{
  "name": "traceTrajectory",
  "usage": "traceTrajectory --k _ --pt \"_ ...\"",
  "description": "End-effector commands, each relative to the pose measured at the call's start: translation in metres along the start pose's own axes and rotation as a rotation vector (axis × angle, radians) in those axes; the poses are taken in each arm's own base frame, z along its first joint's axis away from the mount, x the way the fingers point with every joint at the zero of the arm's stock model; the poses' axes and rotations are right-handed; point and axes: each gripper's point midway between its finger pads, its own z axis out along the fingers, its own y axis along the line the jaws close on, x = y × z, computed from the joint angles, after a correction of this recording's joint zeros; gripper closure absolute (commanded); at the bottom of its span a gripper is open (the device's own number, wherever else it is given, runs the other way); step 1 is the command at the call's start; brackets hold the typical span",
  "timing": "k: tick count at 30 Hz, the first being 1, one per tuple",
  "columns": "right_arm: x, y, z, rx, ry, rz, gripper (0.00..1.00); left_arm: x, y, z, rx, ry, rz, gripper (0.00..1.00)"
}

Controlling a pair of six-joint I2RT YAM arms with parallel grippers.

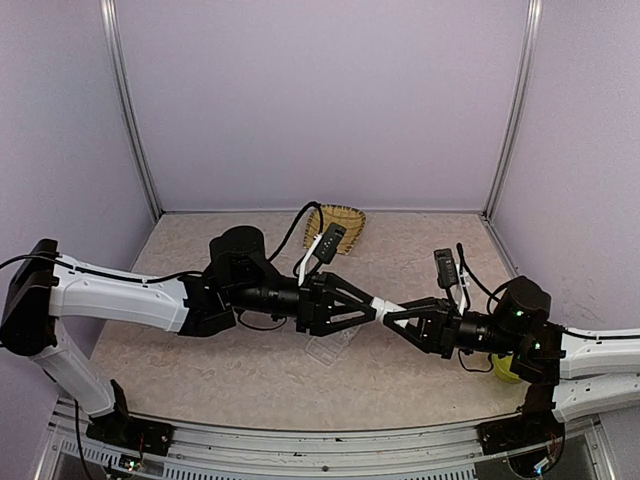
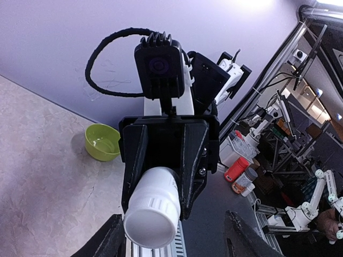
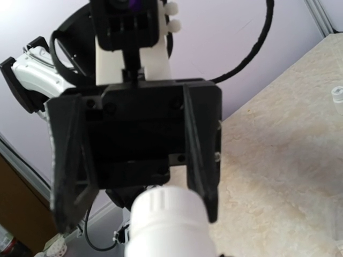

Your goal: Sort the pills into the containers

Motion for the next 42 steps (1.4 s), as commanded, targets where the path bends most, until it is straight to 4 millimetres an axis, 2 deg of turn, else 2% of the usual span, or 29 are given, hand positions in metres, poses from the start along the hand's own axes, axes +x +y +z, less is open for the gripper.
traceTrajectory --k 1,12,19,24,27,30,32,34,37,42 --pt "-0.008 0.002 -0.002 -0.008 -0.040 -0.016 0.82 -0.003 -0.007 0.007 0.033 0.010 0.026 0.42" --pt "-0.003 0.002 0.003 -0.025 -0.018 -0.008 0.82 -0.005 -0.005 0.009 0.020 0.004 0.024 0.62" --pt "-0.003 -0.001 0.003 -0.009 -0.017 -0.013 0.82 -0.002 -0.002 0.011 0.009 0.016 0.022 0.57" --pt "-0.003 -0.001 0.005 -0.011 -0.011 -0.018 0.82 -0.003 -0.003 0.012 0.009 0.018 0.026 0.64" --pt "-0.003 -0.001 0.007 -0.008 -0.007 -0.021 0.82 -0.003 -0.003 0.012 0.008 0.018 0.028 0.72" --pt "-0.002 -0.002 0.007 -0.004 -0.003 -0.025 0.79 -0.005 -0.003 0.011 0.002 0.014 0.031 0.74" --pt "-0.001 -0.004 0.007 0.007 -0.002 -0.028 0.74 -0.007 -0.003 0.010 0.000 0.009 0.033 0.75" --pt "-0.002 -0.006 0.006 0.020 -0.005 -0.031 0.63 -0.008 -0.003 0.009 -0.005 0.005 0.034 0.75" --pt "-0.002 -0.011 0.005 0.052 -0.004 -0.040 0.40 -0.011 0.000 0.005 -0.025 -0.001 0.031 0.75" --pt "-0.002 -0.020 0.001 0.106 -0.007 -0.057 0.09 -0.013 0.011 -0.004 -0.077 -0.010 0.015 0.75"
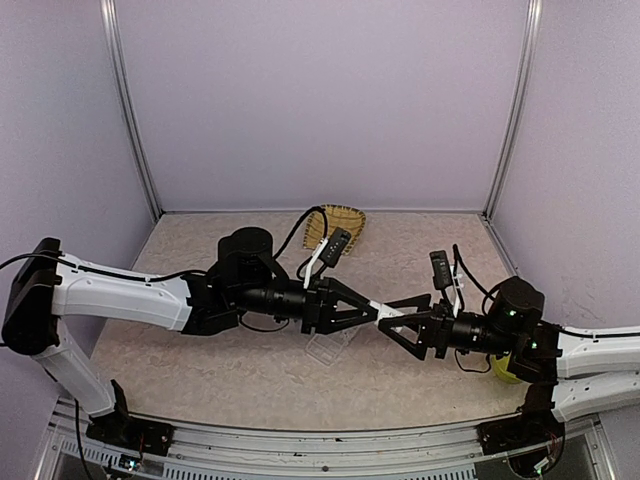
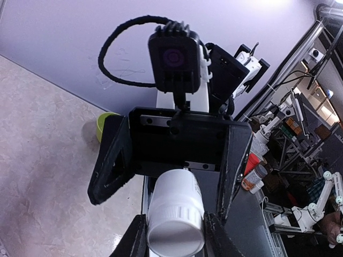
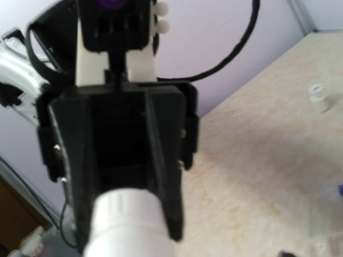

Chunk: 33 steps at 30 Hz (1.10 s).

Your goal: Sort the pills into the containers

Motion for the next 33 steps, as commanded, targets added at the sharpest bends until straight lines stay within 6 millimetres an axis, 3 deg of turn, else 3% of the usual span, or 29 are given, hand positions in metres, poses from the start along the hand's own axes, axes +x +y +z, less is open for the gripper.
traceTrajectory --k 1,3,12,27,33 --pt "-0.007 -0.009 -0.004 0.071 -0.023 -0.027 0.05 -0.021 -0.003 -0.010 -0.029 -0.047 0.030 0.75" --pt "-0.007 -0.015 -0.007 0.103 -0.026 -0.027 0.00 -0.020 0.003 -0.014 -0.057 -0.047 0.023 0.75" --pt "-0.010 -0.034 -0.022 0.221 -0.068 -0.030 0.00 -0.011 0.048 -0.046 -0.346 -0.014 0.029 0.75" --pt "-0.003 -0.043 -0.023 0.254 -0.059 -0.031 0.00 0.002 0.122 -0.153 -0.868 0.019 -0.001 0.75" --pt "-0.001 -0.044 -0.023 0.252 -0.058 -0.036 0.00 0.018 0.151 -0.198 -1.078 0.065 -0.038 0.74"
